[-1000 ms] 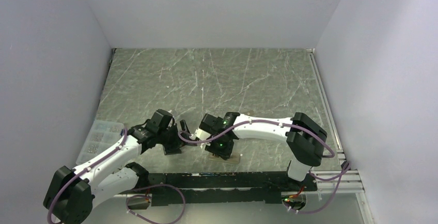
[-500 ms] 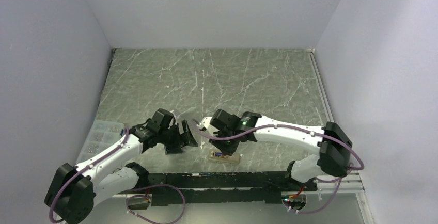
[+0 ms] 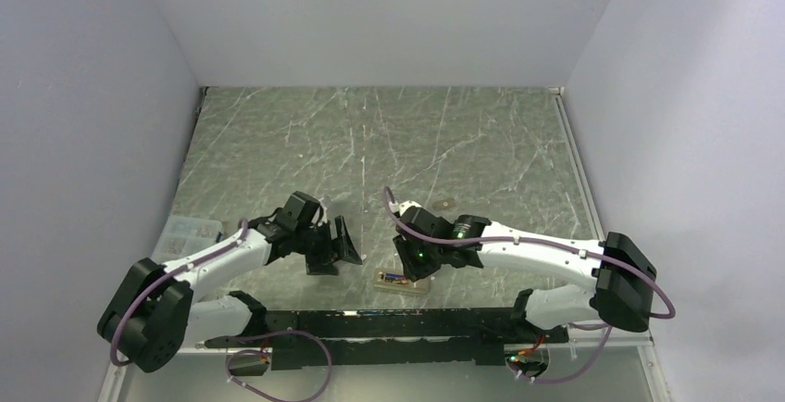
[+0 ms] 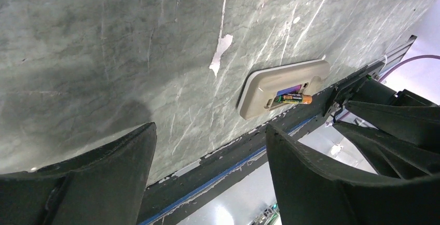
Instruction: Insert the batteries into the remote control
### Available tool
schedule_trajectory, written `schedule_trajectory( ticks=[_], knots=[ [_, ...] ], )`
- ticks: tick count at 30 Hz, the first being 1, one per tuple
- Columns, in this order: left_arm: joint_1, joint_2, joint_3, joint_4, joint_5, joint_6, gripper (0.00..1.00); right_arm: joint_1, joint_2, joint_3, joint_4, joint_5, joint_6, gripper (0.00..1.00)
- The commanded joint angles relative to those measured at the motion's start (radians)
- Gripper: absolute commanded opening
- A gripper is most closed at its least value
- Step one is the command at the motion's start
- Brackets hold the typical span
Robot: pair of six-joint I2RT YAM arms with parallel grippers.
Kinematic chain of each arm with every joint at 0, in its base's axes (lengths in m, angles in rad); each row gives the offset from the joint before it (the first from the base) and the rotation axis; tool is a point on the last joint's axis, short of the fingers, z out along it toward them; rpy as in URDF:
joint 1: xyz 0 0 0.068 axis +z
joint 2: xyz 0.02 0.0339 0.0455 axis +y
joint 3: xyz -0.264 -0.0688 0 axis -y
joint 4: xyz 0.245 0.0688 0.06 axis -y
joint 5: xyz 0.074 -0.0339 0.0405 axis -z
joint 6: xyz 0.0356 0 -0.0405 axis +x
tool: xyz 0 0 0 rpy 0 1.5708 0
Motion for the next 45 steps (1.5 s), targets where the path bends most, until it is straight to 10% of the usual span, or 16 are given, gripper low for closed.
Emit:
schedule_trajectory(
  ticks=[1,45],
  knots=[
    [-0.012,0.047,0.029,0.074,0.053,0.023,0.81,-0.002,-0.074,-0.039,0.088,0.06,0.195,0.31],
    [-0.197,0.278,0.088,0.206,0.061,-0.014,0.39,-0.022,0.02,-0.122,0.164,-0.024,0.398,0.21]
  ],
)
